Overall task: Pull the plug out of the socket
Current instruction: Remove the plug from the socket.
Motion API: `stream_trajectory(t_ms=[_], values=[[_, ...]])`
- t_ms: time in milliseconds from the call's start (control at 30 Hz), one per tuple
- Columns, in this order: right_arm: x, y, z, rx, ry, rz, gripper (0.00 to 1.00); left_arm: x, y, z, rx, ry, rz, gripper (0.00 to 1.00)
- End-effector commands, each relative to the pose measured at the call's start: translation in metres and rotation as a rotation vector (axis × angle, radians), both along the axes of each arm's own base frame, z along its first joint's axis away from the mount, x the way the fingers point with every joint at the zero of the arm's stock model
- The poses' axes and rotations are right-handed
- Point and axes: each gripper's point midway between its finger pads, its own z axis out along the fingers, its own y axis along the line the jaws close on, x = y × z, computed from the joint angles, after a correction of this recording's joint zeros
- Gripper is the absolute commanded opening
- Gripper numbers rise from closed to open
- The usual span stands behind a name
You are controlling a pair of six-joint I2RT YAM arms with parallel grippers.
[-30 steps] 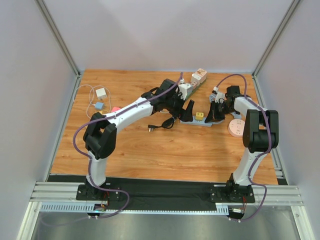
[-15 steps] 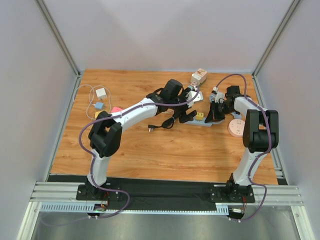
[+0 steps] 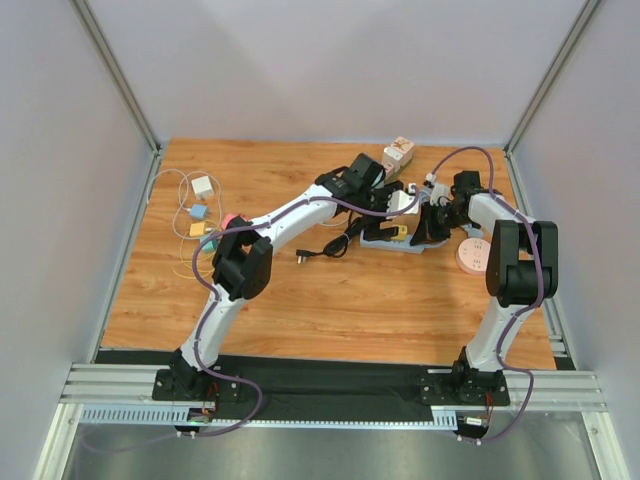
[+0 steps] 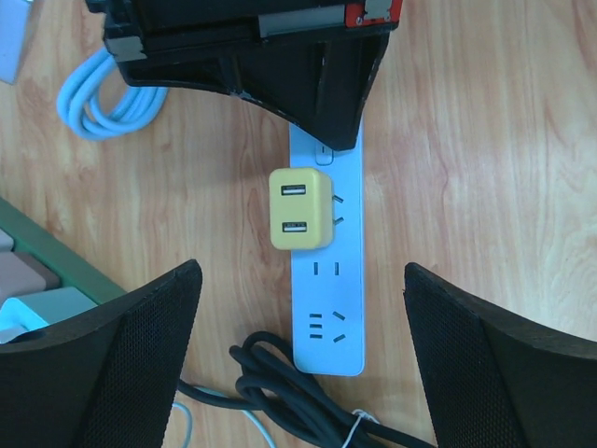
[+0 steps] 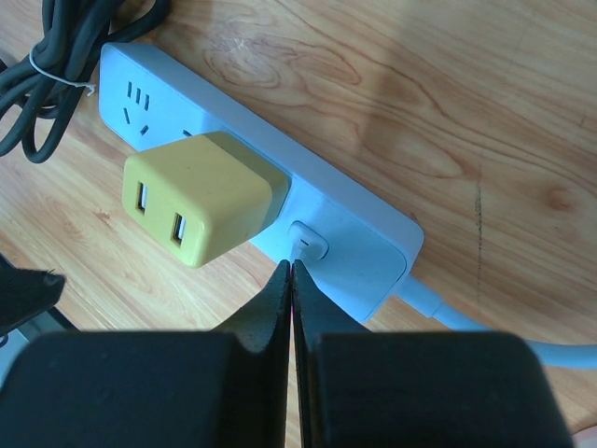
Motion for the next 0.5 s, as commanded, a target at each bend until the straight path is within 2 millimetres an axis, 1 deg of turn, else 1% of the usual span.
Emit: stream_trajectory(t_ms=[0,133,200,467], values=[[0.010,-0.002,0.020,-0.012,-0.084,0.014,0.00,-0.010,0.001,-0.014,0.060,0.012,-0.080,0.94],[0.010,-0.002,0.020,-0.011,-0.084,0.016,0.00,-0.008,0.001,-0.024,0.097,0.005,-0.067,0.94],[0.010,-0.002,0.018,-0.014,-0.079,0.015,0.00,-0.005,-0.002,-0.027,0.093,0.000,-0.053,0.93],[0.009,-0.003,0.013,-0.016,-0.057,0.011,0.00,0.007,-0.024,-0.024,0.039,-0.018,0.013,0.92]])
